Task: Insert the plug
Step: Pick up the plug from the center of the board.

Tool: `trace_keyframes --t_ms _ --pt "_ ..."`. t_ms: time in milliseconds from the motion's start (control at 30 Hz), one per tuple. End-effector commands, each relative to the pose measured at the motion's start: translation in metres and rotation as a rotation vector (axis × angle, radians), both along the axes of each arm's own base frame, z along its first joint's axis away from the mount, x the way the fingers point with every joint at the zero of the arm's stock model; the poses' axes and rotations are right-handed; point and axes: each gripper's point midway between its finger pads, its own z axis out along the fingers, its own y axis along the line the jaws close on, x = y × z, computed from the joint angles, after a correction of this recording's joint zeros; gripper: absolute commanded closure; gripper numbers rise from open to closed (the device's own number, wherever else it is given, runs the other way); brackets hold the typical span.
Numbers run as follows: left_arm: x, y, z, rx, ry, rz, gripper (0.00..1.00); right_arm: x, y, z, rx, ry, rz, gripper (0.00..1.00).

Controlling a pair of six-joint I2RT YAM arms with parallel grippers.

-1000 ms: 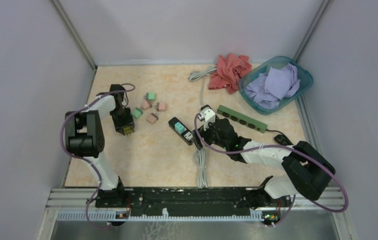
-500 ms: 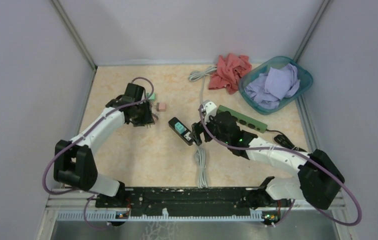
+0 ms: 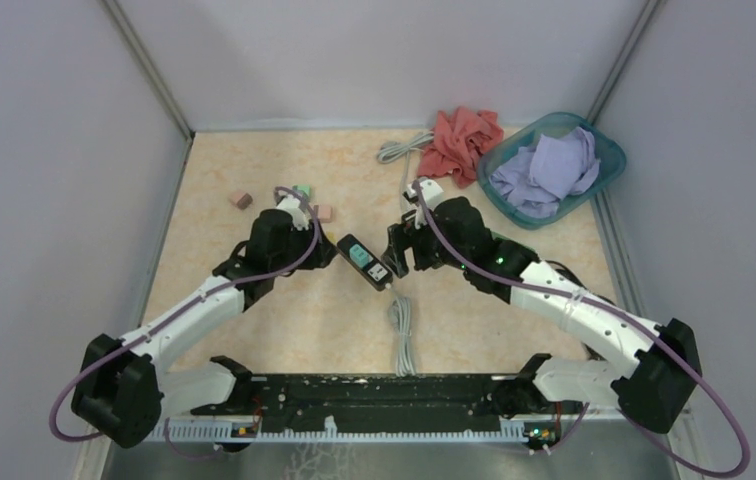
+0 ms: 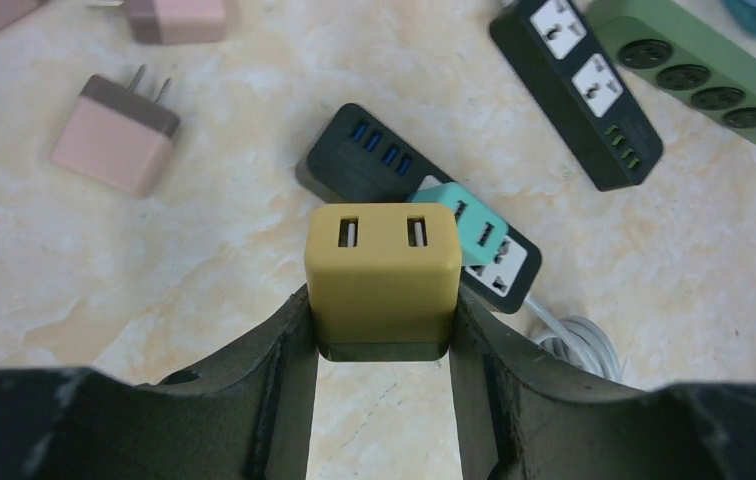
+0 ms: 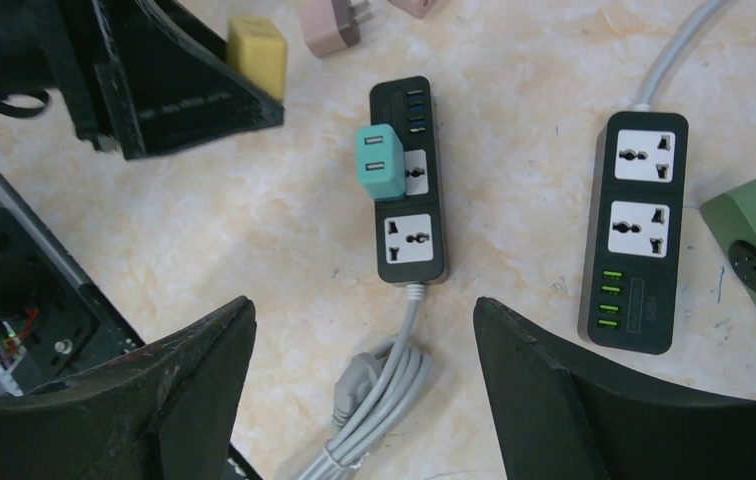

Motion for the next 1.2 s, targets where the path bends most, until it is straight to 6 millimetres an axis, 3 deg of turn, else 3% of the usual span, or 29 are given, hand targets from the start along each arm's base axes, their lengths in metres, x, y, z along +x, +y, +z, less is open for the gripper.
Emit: trace_keyframes --t_ms 0,533,700,867,1167 --pt "0.008 -0.031 0.046 -0.091 -0.274 -0.119 0.59 -0.002 0.006 0.038 0.054 0.028 0.008 0.2" --pt "-0.028 -0.077 0.079 0.015 -0.665 -0.38 0.6 0.007 0.03 0.074 0.004 0.135 0.071 0.25" --pt "-0.033 -0.083 0.085 0.065 -0.736 -0.414 0.6 0.004 0.04 0.075 0.0 0.172 0.123 0.3" --pt "-0.037 -0.09 0.091 0.072 -0.777 -0.443 0.6 0.003 0.05 0.063 -0.001 0.218 0.162 0.35" --pt "-0.046 -0.107 0.082 0.071 -0.78 -0.503 0.6 0.01 0.067 0.055 0.012 0.238 0.195 0.41"
